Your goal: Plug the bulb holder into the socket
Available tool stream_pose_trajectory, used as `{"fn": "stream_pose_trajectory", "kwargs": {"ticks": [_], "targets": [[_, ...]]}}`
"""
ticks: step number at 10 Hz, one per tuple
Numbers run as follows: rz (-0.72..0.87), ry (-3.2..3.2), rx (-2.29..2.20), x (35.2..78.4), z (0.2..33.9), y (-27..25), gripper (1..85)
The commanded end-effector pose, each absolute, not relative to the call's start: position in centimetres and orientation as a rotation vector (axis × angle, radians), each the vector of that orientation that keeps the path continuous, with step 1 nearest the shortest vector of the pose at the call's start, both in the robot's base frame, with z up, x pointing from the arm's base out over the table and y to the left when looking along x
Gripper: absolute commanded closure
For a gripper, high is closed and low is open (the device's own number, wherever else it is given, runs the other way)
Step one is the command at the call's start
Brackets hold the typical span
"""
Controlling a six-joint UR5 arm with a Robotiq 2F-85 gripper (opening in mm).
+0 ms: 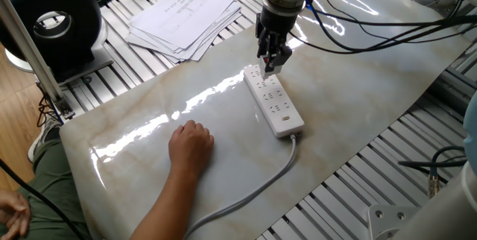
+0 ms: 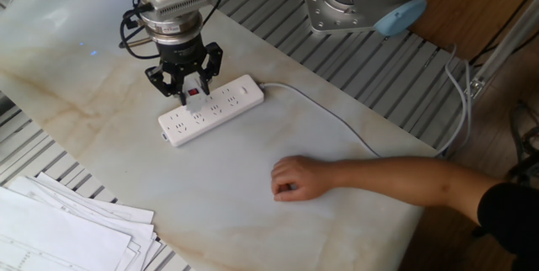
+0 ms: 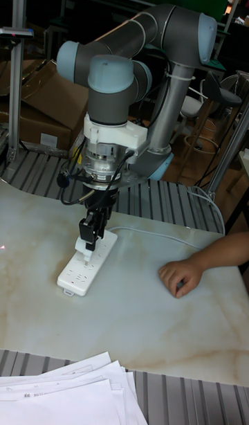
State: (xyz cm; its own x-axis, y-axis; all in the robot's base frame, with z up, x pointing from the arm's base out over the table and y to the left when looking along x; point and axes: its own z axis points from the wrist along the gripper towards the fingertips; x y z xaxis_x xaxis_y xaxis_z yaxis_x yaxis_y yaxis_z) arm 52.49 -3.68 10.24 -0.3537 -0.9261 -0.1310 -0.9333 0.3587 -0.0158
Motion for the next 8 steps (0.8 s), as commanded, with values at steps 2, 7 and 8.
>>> {"fn": "stream_pose_trajectory", "kwargs": {"ticks": [2,7,8], "targets": [[0.108,2.494,-1.682,52.4,9.55,-3.35,84.3],[0.131,2.49,-1.679,51.97,9.34,-3.16,84.3],[0.131,2.491,-1.677,51.95,9.31,-3.19,84.3]]}}
